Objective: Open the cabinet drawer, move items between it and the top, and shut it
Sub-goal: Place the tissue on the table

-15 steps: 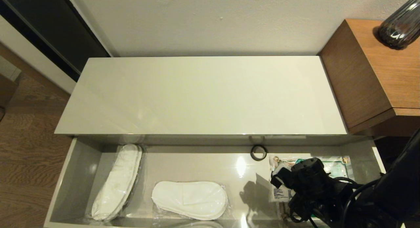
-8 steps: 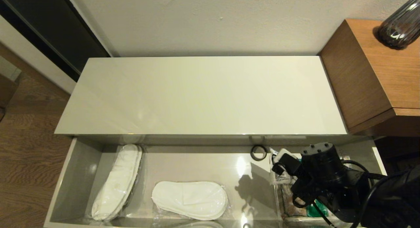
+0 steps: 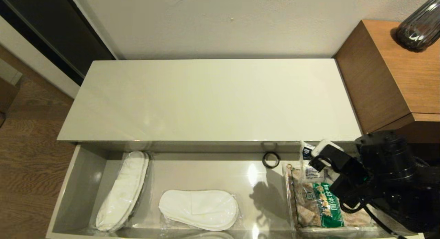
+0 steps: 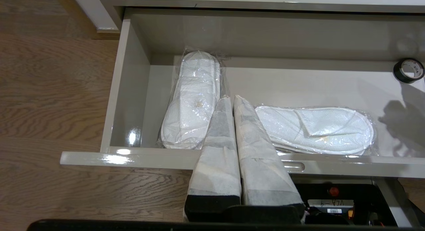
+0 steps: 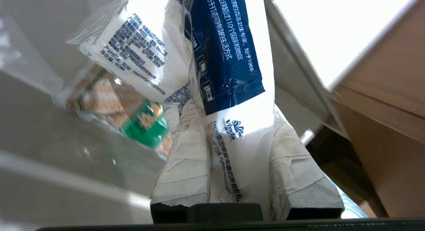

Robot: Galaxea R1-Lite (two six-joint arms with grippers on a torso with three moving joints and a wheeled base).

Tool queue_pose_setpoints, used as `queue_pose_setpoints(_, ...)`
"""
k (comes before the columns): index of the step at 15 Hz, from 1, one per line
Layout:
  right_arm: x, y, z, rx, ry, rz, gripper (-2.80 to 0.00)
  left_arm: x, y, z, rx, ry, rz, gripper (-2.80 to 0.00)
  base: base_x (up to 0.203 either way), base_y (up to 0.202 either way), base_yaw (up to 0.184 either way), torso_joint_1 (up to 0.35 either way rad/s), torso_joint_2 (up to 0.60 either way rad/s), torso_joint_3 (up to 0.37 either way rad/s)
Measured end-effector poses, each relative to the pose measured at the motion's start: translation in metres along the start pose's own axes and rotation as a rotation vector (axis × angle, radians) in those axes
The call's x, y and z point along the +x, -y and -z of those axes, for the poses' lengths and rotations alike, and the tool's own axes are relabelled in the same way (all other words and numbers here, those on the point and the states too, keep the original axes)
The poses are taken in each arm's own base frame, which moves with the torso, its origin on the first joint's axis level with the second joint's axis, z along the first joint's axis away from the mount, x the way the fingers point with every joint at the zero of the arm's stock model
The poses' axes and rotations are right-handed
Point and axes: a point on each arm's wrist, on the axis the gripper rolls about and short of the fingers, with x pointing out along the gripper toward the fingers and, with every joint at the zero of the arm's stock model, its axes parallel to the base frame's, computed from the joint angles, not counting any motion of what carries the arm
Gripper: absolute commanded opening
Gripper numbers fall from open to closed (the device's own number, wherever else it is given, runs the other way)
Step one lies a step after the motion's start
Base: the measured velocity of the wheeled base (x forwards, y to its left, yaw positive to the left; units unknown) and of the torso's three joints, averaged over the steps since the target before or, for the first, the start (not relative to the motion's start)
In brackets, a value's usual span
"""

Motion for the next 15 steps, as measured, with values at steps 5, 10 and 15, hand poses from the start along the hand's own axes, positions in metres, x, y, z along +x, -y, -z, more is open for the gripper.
queue_pose_setpoints(5,-0.028,0.043,-0.012,0.106,0.062,0.081,-2.8,0.0,0.0,0.0,0.0,0.0,-0.001,-2.8,0.0,0.0,0.0,0.0,0.0,0.0)
queue_pose_setpoints(10,-0.031,0.088,-0.054,0.285,0.147,0.224,-2.8,0.0,0.0,0.0,0.0,0.0,-0.001,-2.8,0.0,0.0,0.0,0.0,0.0,0.0)
queue_pose_setpoints(15,-0.02,0.116,-0.083,0.401,0.155,0.336,-2.8,0.0,0.0,0.0,0.0,0.001,-0.001,-2.8,0.0,0.0,0.0,0.0,0.0,0.0)
